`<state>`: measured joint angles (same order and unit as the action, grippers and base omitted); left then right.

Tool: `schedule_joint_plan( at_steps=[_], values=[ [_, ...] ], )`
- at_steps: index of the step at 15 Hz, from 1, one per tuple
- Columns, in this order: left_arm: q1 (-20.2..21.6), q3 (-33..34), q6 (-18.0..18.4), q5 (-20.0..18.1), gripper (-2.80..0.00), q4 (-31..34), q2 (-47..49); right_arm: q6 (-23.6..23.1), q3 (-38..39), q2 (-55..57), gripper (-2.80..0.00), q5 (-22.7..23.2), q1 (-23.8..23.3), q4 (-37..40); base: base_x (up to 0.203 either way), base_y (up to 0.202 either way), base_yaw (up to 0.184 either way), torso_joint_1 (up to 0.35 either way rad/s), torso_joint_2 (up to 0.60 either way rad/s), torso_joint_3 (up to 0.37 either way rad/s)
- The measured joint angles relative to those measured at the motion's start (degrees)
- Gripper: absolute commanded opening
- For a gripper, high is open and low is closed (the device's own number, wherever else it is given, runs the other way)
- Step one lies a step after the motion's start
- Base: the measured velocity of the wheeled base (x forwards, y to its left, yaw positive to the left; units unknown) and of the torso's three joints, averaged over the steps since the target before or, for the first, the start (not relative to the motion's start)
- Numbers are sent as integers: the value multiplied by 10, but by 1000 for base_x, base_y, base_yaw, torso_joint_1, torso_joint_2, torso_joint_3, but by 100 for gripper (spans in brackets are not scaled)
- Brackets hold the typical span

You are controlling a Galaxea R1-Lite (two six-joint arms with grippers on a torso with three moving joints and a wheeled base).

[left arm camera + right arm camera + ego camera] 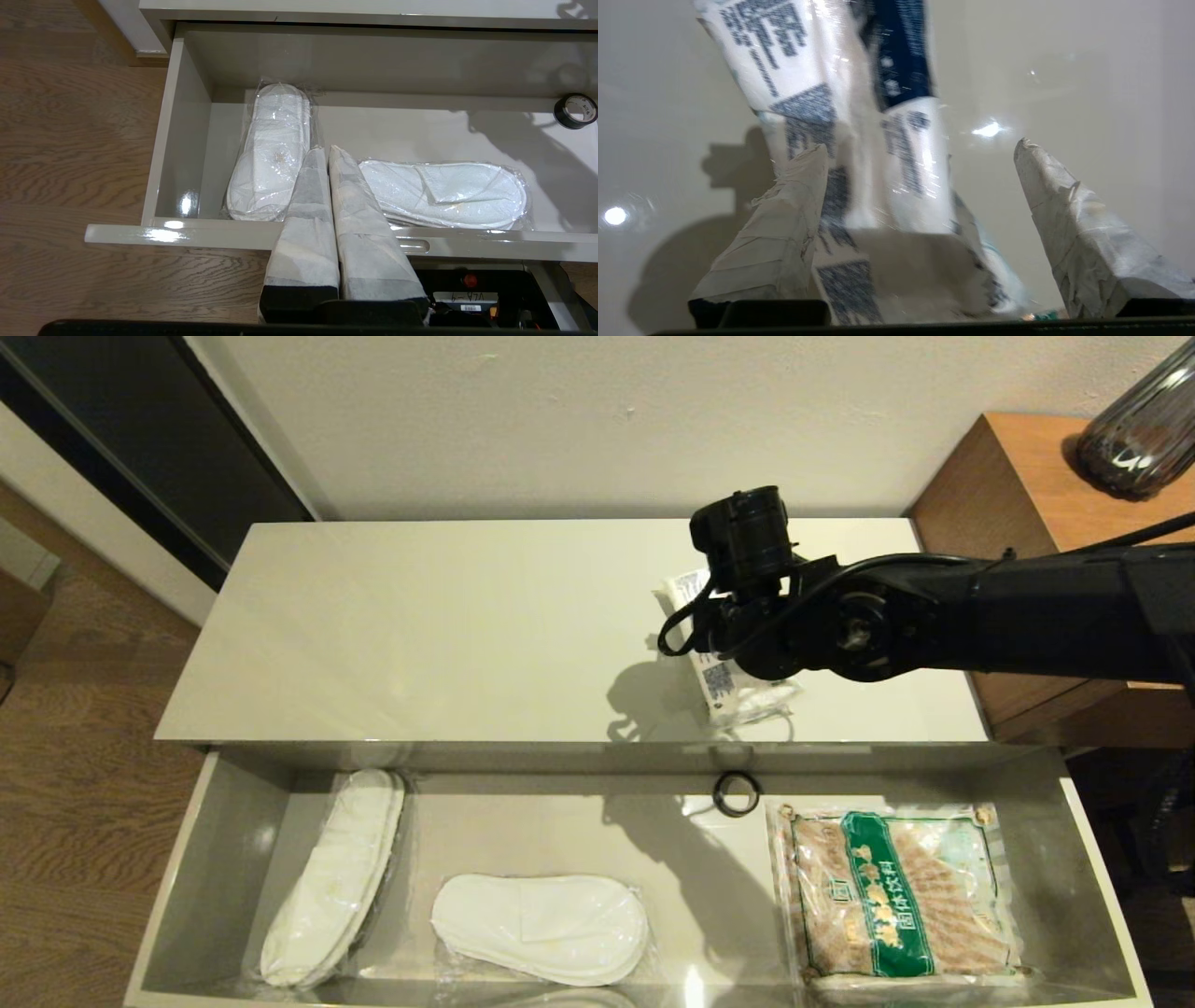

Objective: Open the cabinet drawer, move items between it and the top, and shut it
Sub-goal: Place the tissue on the table, then take out the solid drinks from the drawer

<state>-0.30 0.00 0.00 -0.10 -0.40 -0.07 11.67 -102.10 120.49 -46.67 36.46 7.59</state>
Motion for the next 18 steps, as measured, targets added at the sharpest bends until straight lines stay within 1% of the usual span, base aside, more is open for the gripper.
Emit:
schedule_joint_plan(
  at_steps=[3, 5, 6, 9, 11, 12, 13, 14, 16, 17, 18],
  values=[
    [0, 0, 0, 0, -280, 0, 0, -2, 77, -70, 0, 3, -5, 12, 0, 0, 0, 0, 0, 0],
    [0, 0, 0, 0, -280, 0, 0, 0, 148, -132, 0, 5, -6, 27, 0, 0, 0, 0, 0, 0],
    [0, 0, 0, 0, -280, 0, 0, 3, 193, -166, -280, 5, -6, 34, 0, 0, 0, 0, 0, 0],
    [0, 0, 0, 0, -280, 0, 0, 26, 322, -278, -280, 6, -7, 66, 0, 0, 0, 0, 0, 0],
    [0, 0, 0, 0, -280, 0, 0, 49, 384, -360, -280, 11, -13, 123, 0, 0, 0, 0, 0, 0],
    [0, 0, 0, 0, -280, 0, 0, 65, 410, -395, -280, 21, -18, 166, 0, 0, 0, 0, 0, 0],
    [0, 0, 0, 0, -280, 0, 0, 93, 440, -427, -280, 38, -22, 218, 0, 0, 0, 0, 0, 0],
    [0, 0, 0, 0, -280, 0, 0, 130, 468, -450, -280, 58, -25, 267, 0, 0, 0, 0, 0, 0],
    [0, 0, 0, 0, -280, 0, 0, 215, 508, -482, -280, 79, -27, 333, 0, 0, 0, 0, 0, 0],
    [0, 0, 0, 0, -280, 0, 0, 250, 517, -496, -280, 95, -28, 360, 0, 0, 0, 0, 0, 0],
    [0, 0, 0, 0, -280, 0, 0, 274, 521, -509, -280, 111, -29, 382, 0, 0, 0, 0, 0, 0]
  ],
)
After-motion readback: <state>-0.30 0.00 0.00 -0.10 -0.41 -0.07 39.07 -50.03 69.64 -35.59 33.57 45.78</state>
